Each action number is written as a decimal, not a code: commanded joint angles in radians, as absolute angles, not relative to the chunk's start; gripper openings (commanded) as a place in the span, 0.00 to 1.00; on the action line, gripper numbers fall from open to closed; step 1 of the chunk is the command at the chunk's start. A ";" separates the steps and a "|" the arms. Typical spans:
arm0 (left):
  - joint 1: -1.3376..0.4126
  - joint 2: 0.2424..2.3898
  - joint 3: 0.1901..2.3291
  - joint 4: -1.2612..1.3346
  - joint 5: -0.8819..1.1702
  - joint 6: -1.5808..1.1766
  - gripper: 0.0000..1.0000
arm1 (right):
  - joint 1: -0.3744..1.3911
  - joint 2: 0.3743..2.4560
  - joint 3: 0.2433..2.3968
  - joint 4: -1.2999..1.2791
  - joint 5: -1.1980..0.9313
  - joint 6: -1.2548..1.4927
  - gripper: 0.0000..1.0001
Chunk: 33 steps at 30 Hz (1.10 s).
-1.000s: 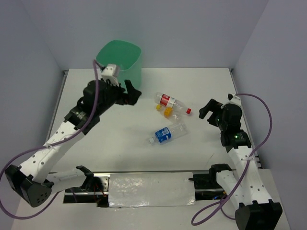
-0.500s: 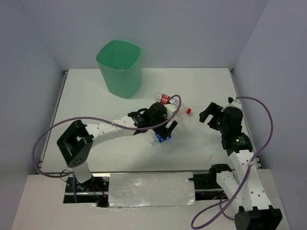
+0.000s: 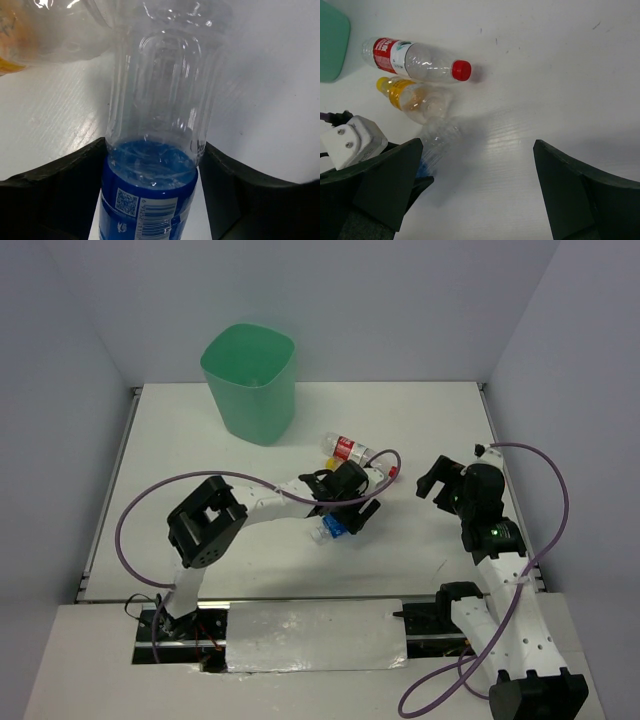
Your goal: Put the plastic bottles in the bin
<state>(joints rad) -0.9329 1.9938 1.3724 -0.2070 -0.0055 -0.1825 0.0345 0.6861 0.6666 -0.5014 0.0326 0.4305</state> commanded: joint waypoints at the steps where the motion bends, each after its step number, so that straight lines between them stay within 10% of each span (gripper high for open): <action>1: -0.937 2.002 1.393 -0.173 0.044 -0.167 0.80 | 0.029 0.680 0.661 -0.485 0.052 0.411 1.00; 6: -0.937 1.875 1.336 -0.157 0.003 -0.187 0.52 | 0.029 0.687 0.664 -0.483 0.048 0.405 1.00; 17: -0.853 1.519 1.314 -0.204 -0.149 -0.178 0.42 | 0.029 0.667 0.658 -0.468 0.035 0.390 1.00; 33: -0.287 1.839 2.093 -0.075 -0.346 -0.374 0.66 | 0.029 0.678 0.641 -0.390 0.063 0.376 1.00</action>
